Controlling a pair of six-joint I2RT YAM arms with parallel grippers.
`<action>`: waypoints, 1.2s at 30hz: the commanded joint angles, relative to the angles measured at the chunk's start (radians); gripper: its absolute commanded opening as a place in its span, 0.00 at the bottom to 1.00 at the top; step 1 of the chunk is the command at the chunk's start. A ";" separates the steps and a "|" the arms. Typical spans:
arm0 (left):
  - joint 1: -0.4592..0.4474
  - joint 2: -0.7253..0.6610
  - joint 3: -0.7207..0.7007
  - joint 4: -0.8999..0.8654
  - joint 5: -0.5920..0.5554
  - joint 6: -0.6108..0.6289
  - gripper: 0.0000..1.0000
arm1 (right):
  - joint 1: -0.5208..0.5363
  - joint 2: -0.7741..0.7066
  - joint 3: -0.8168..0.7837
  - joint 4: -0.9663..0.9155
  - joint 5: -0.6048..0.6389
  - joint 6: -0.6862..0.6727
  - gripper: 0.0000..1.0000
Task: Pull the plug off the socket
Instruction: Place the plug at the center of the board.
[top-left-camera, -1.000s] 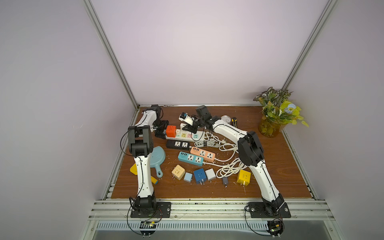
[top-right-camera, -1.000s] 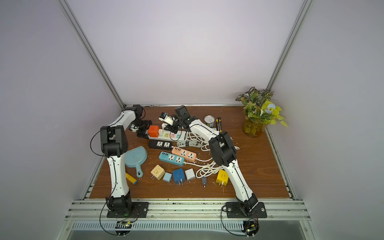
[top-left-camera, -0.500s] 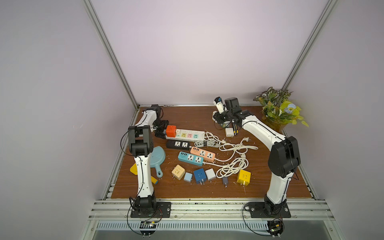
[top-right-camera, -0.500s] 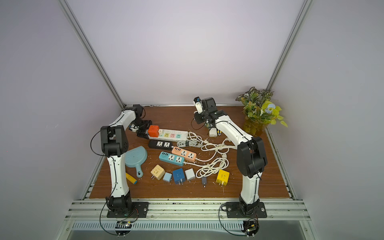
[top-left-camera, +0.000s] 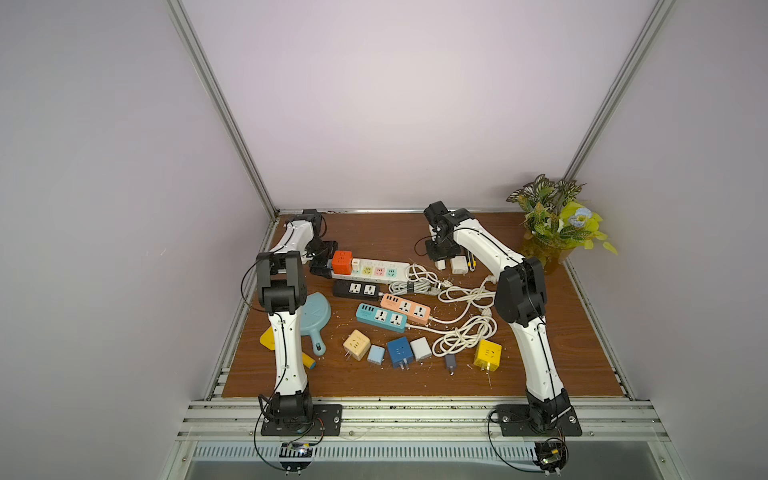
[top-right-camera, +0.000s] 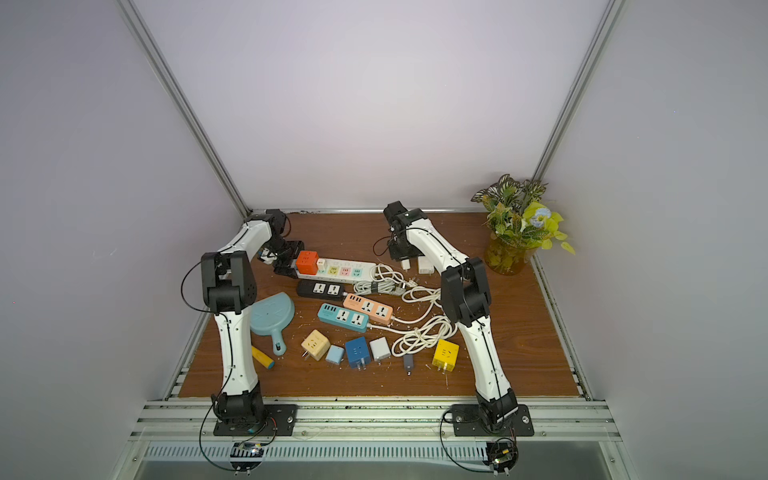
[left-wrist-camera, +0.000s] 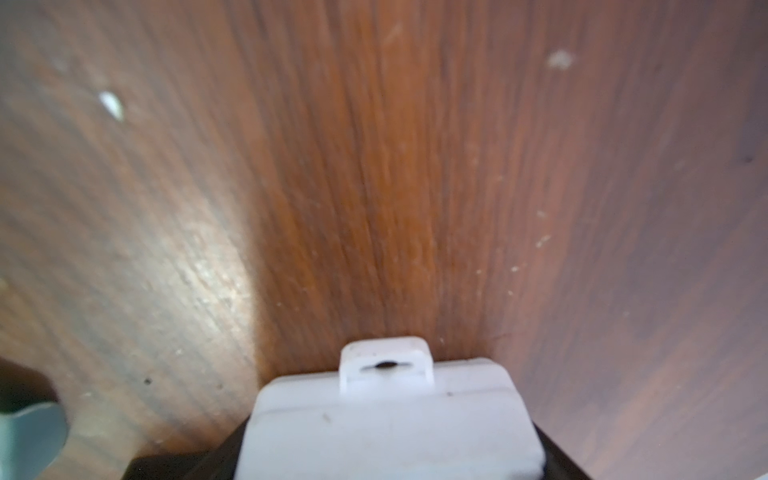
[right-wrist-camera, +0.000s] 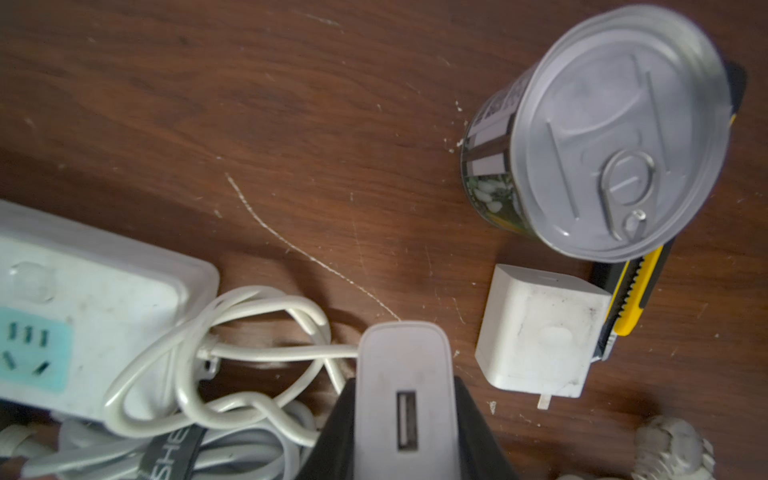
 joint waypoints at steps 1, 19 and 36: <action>-0.014 0.067 -0.002 -0.039 -0.140 0.020 0.18 | -0.010 0.014 0.082 -0.129 0.058 0.051 0.00; -0.014 0.074 0.006 -0.039 -0.131 0.015 0.18 | -0.044 0.072 0.091 -0.131 0.069 0.063 0.49; -0.016 0.089 0.021 -0.039 -0.125 0.015 0.18 | 0.105 -0.226 -0.176 0.294 -0.074 -0.108 0.71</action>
